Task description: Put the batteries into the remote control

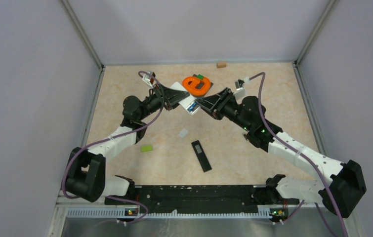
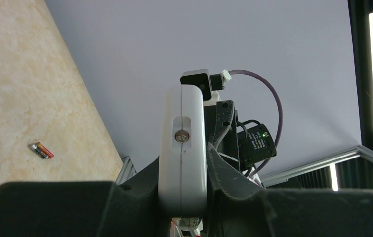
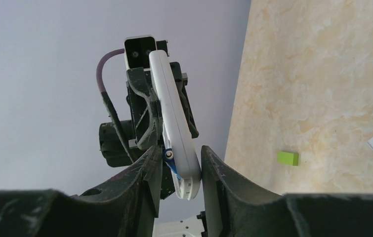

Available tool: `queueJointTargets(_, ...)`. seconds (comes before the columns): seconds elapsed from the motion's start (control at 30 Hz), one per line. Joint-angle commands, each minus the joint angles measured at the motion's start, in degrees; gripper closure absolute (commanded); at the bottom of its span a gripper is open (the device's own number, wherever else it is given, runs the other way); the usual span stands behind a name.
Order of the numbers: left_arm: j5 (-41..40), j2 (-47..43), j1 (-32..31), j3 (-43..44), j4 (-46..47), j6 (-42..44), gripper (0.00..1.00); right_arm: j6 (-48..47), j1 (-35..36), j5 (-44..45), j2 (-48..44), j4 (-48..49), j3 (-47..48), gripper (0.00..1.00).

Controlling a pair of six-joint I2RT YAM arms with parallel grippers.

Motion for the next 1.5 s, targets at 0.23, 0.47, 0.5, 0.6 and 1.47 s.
queueJointTargets(0.23, -0.5, -1.6, -0.1, 1.3, 4.2, -0.7, 1.00, -1.7, -0.6, -3.1, 0.0, 3.6, -1.6, 0.60)
queueJointTargets(0.47, -0.4, -1.4, -0.2, 0.1, 3.9, -0.5, 1.00, -3.6, -0.6, -1.3, -2.5, 4.3, -1.4, 0.31)
queueJointTargets(0.5, -0.3, -1.4, -0.1, 0.0, 3.9, -0.5, 1.00, -3.8, -0.6, -0.9, -2.9, 4.3, -1.4, 0.30)
queueJointTargets(0.6, -0.2, -1.4, -0.2, -0.2, 3.9, -0.5, 1.00, -3.2, -0.6, 0.5, -3.7, 3.1, -1.3, 0.30)
queueJointTargets(1.47, 0.0, -1.6, -0.1, 0.2, 5.2, -1.5, 1.00, 0.1, -1.8, -4.7, 1.1, 3.4, -0.8, 0.75)
